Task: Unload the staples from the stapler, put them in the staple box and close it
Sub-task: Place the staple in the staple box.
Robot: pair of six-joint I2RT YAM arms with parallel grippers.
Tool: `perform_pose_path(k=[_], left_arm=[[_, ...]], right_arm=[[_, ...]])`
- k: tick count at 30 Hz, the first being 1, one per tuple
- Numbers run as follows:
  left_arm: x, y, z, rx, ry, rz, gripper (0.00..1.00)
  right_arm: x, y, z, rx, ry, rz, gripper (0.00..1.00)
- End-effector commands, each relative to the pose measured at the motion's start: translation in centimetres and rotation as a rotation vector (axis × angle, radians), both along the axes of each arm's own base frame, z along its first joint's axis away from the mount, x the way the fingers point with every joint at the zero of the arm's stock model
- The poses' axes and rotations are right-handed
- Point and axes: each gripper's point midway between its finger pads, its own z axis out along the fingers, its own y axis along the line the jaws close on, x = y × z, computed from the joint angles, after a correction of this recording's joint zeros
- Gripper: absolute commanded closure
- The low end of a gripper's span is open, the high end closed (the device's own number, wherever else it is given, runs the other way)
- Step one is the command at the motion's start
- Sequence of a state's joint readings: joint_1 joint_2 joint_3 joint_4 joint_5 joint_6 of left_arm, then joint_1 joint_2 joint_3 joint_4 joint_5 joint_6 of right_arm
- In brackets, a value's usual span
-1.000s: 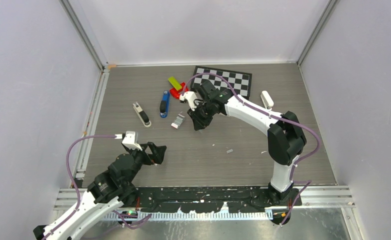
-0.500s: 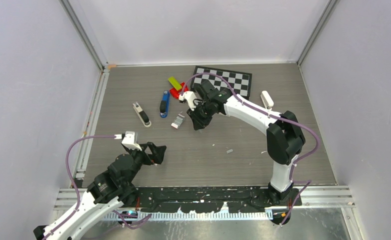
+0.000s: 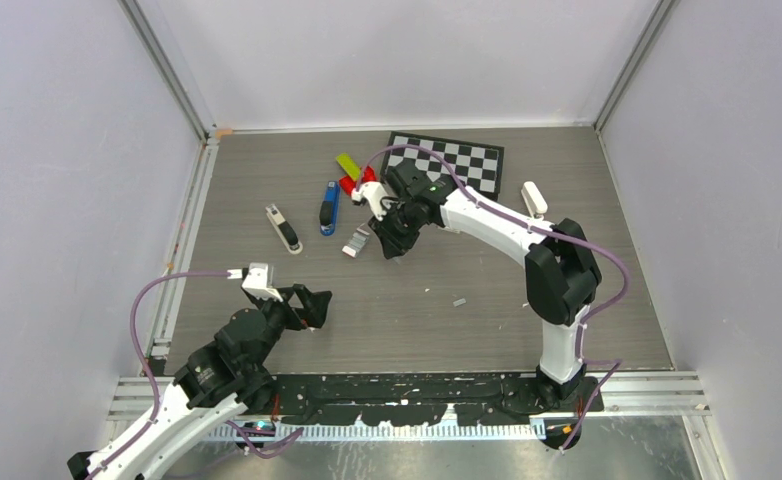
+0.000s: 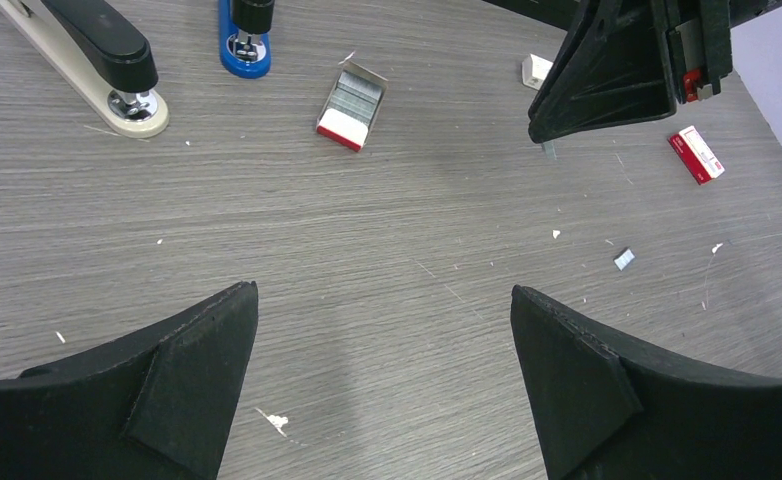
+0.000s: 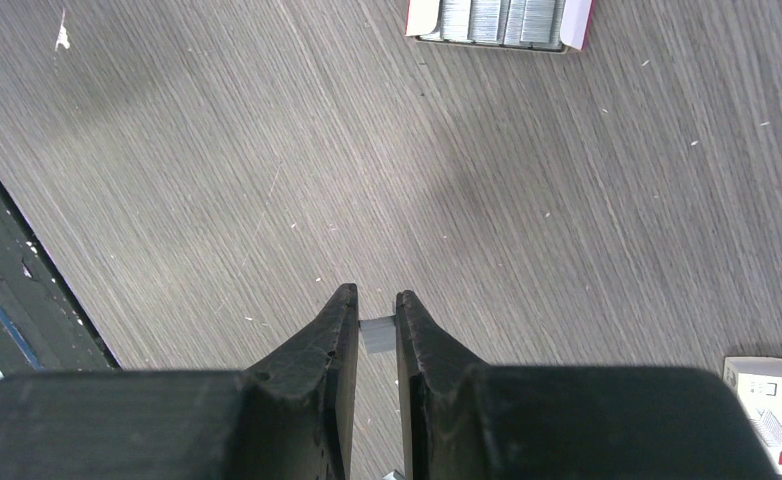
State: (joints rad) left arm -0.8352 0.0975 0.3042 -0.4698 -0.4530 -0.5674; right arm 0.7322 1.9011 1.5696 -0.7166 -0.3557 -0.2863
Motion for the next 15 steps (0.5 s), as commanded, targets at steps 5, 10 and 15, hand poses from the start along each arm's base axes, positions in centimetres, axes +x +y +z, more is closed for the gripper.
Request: perform_pose_path(k=[5,10,15], left_arm=[[0.4,0.6,0.1,0.001,-0.013,0.041,0.02],[0.6,1.0,0.3,0.007,-0.022,0.059,0.02],[0.6,1.3,0.6,0.007,-0.030,0.077,0.02]], right_arm=[[1.1,1.5,1.2,0.013,-0.053,0.015,0.85],[1.6,2.1,0.6,-0.009,-0.063,0.010,0.85],[2.8,2.8,0.4,-0.029,-0.089,-0.027,0.85]])
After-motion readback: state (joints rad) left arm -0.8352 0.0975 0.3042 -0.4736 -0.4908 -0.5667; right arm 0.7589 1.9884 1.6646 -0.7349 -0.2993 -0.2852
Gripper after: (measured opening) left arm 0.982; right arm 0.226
